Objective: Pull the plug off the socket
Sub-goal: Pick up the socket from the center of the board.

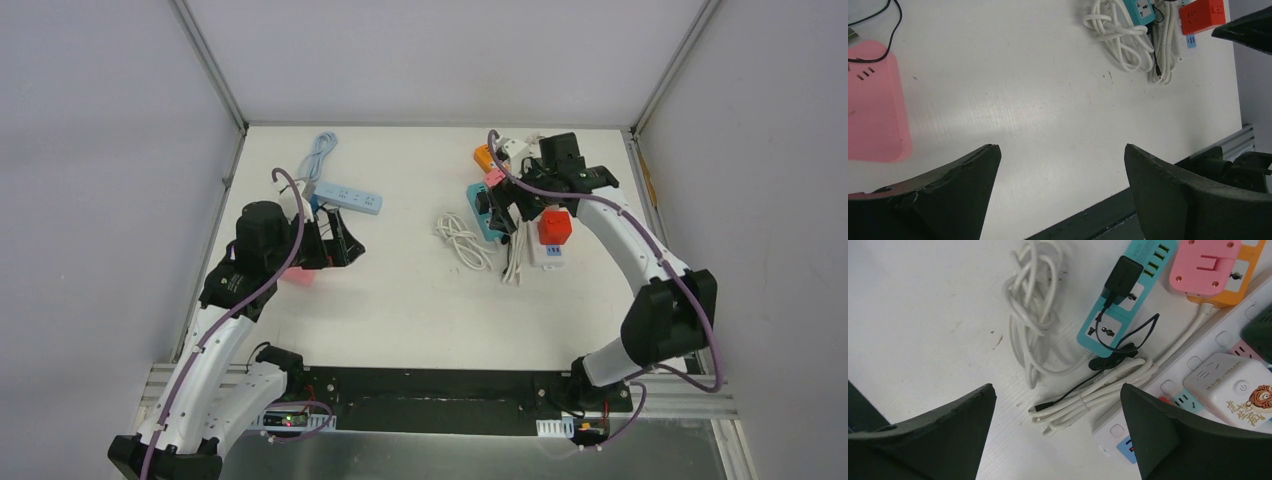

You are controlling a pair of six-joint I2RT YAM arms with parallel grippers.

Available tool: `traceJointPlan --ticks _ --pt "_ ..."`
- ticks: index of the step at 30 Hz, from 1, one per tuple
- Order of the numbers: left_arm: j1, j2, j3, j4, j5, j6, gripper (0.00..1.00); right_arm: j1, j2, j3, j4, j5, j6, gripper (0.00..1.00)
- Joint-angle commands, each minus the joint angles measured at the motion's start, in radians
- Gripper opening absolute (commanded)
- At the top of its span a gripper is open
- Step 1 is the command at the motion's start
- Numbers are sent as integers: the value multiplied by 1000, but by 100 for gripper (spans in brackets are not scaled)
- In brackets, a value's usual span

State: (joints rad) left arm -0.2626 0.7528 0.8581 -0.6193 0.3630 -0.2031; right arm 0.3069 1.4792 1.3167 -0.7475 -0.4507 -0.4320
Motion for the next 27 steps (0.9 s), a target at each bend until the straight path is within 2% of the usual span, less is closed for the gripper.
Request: traceJointPlan --ticks 1,15,27 --pt "-5 -9 4 -3 -53 51 99 10 108 84 67 122 23 100" --pt "8 -26 -16 -30 -66 62 99 59 443 360 9 148 29 98" --pt "17 -20 -16 -31 -50 65 99 63 578 405 -4 240 86 89"
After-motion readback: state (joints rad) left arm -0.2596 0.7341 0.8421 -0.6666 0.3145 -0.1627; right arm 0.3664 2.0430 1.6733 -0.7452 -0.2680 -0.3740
